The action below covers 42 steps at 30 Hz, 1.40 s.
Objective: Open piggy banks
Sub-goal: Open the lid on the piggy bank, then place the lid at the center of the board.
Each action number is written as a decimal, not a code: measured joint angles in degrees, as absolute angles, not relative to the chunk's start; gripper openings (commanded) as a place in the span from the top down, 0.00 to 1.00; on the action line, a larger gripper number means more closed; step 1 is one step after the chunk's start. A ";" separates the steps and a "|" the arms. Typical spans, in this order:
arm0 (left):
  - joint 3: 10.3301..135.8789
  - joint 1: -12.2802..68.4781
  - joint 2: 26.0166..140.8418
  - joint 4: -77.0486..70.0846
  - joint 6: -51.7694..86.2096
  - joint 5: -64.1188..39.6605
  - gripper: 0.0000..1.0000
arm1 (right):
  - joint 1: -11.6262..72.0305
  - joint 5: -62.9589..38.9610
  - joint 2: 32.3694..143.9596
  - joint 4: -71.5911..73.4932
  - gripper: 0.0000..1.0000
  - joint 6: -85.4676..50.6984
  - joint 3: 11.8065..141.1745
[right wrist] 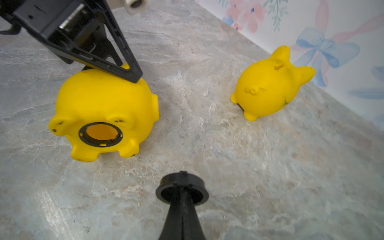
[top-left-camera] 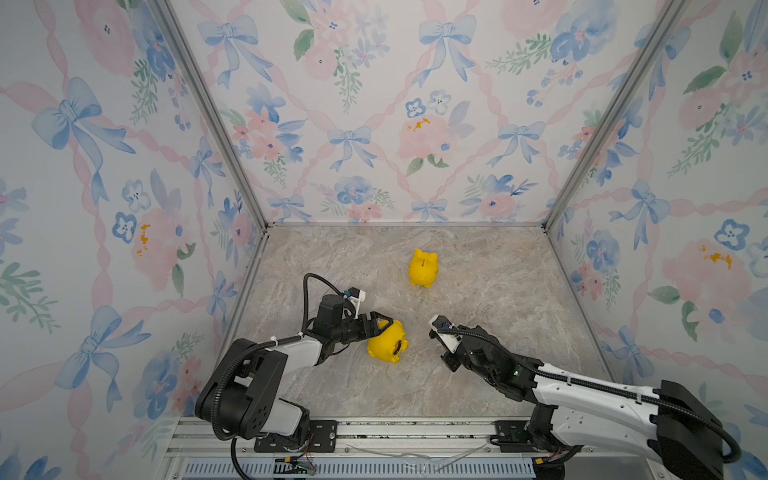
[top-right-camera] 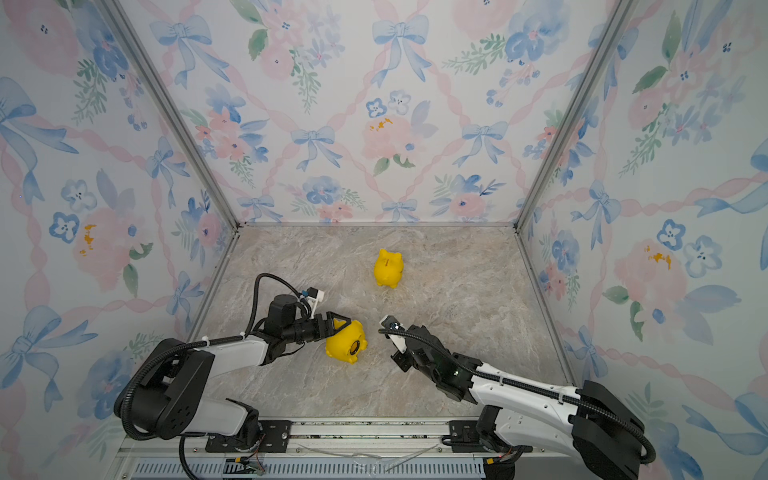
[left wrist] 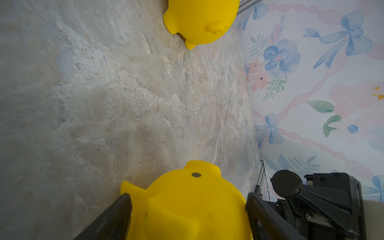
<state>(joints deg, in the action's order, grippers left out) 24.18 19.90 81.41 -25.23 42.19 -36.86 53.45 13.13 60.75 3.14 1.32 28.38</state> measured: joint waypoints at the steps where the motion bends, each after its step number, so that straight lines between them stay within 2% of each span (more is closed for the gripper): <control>1: 24.25 19.90 81.14 -24.71 41.93 -36.60 0.12 | 51.70 12.12 61.30 -0.36 1.00 -0.10 30.44; 9: 24.67 19.81 79.26 -21.87 39.75 -34.72 0.12 | 36.29 4.49 75.92 -24.18 1.00 -11.00 49.23; 15: 24.86 19.29 77.21 -19.09 38.50 -33.45 0.11 | 26.94 1.15 87.59 -36.01 1.00 -14.68 59.92; 21: 24.88 18.96 76.18 -17.65 37.89 -32.93 0.11 | 24.14 -1.28 98.04 -42.74 1.00 -13.93 65.34; 26: 24.88 18.96 75.88 -17.34 37.65 -32.77 0.11 | 24.14 -2.66 101.23 -44.69 1.00 -13.54 65.36; 30: 24.88 18.96 75.79 -17.08 37.65 -32.80 0.11 | 24.14 -3.33 101.60 -45.21 0.87 -13.26 65.36; 35: 24.88 18.96 75.79 -17.06 37.65 -32.80 0.11 | 24.14 -3.77 101.60 -45.30 0.62 -12.86 65.36; 42: 24.86 18.96 75.55 -16.86 37.65 -32.58 0.10 | 24.91 -3.31 99.88 -45.52 0.55 -12.38 65.34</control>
